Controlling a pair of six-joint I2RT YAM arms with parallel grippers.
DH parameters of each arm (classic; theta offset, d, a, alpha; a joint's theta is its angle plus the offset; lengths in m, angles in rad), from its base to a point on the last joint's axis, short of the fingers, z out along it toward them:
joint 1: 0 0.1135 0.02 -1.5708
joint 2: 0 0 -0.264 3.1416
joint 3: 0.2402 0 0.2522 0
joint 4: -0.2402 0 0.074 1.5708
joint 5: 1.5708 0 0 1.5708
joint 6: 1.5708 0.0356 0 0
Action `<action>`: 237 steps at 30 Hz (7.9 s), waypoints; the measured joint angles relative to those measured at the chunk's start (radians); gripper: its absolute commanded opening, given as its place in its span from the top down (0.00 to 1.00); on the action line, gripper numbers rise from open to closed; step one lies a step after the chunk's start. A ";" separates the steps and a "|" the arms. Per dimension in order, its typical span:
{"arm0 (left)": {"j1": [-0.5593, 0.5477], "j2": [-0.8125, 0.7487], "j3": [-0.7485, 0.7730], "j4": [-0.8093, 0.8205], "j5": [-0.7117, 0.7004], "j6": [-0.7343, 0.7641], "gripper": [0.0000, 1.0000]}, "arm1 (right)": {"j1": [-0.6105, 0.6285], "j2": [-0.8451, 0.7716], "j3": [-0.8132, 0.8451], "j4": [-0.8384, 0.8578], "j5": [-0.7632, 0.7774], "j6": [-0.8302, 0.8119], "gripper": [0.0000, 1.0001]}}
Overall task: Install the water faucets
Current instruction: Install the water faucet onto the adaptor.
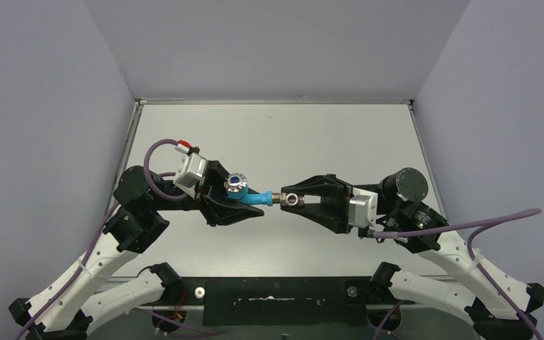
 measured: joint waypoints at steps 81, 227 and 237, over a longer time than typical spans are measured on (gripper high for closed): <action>0.006 0.064 0.166 -0.332 0.050 0.492 1.00 | 0.045 0.025 -0.032 0.090 0.182 0.579 1.00; -0.008 -0.030 -0.021 -0.233 -0.027 1.264 1.00 | 0.068 -0.016 -0.106 0.040 0.335 1.096 1.00; -0.008 -0.034 -0.045 -0.200 -0.027 1.242 1.00 | 0.072 -0.021 -0.113 0.042 0.347 1.091 0.88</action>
